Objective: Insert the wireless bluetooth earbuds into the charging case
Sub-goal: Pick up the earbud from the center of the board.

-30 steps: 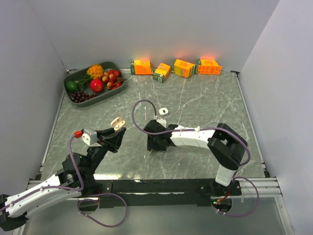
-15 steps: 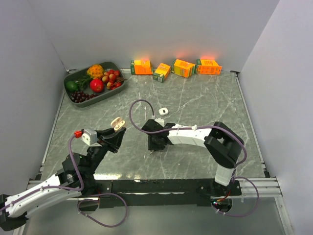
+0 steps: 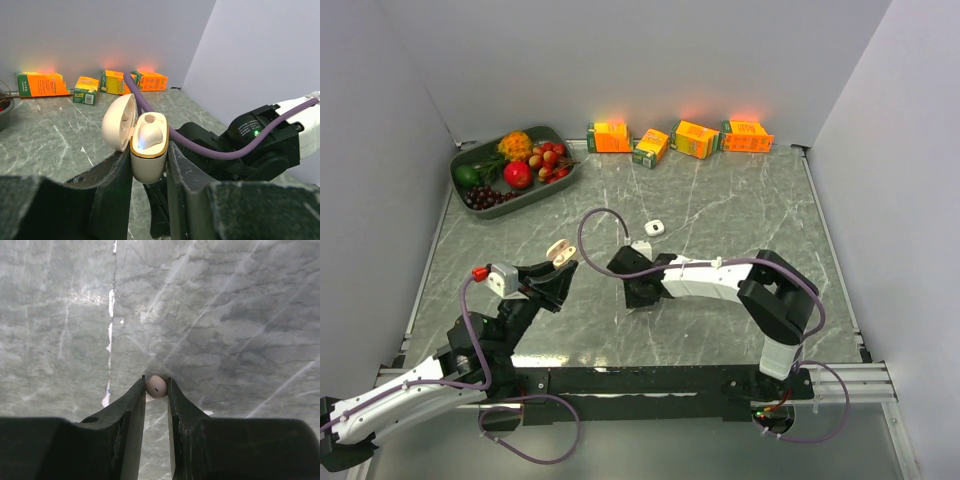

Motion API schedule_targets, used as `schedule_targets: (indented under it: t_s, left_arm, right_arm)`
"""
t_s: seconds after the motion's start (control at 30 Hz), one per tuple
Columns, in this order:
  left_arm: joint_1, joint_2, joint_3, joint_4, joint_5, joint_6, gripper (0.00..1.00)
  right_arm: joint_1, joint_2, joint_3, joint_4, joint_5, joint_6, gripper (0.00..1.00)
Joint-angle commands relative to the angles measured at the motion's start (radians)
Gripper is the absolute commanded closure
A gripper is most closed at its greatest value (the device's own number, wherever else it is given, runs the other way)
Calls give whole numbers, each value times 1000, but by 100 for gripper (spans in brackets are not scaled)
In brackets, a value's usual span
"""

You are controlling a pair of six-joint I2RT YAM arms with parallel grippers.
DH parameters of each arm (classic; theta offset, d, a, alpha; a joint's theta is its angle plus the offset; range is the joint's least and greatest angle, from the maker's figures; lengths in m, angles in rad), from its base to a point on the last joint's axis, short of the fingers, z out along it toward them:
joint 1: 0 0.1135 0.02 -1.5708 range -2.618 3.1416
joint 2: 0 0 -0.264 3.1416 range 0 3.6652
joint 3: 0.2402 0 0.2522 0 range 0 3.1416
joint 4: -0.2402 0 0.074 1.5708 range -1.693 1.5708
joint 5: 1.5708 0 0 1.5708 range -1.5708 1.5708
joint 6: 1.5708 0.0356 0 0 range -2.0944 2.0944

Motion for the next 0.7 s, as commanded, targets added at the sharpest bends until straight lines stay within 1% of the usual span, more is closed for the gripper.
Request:
schedule_targets:
  t_s: [0.0,0.07,0.1,0.23,0.43,0.6,0.67]
  left_arm:
    - [-5,4,14,27,4,-15,99]
    - [-5,7,16,27,4,-15,99]
    - [-5,9,16,27,3,-15,99]
    - [-5,21,16,35,3,-12,99]
    - [-5,47,17,49,9,-15,99]
    - [-5,91,17,87,35,-19,99]
    - [-4,130,19,109,55,-22,99]
  right_arm:
    - [-3,-72,4,-67,173,-97,100]
    - [-3,-98,3,-89,218,-142,100]
    - [-6,-129,3,-96,259,-154,100]
    - [-11,-221,1,-125,342,-216,100]
    - [-11,-402,14,-157,413,-321,100]
    - [9,-570,32,-153,463,-467,100]
    - [26,-612,47,-139,488,-534,100]
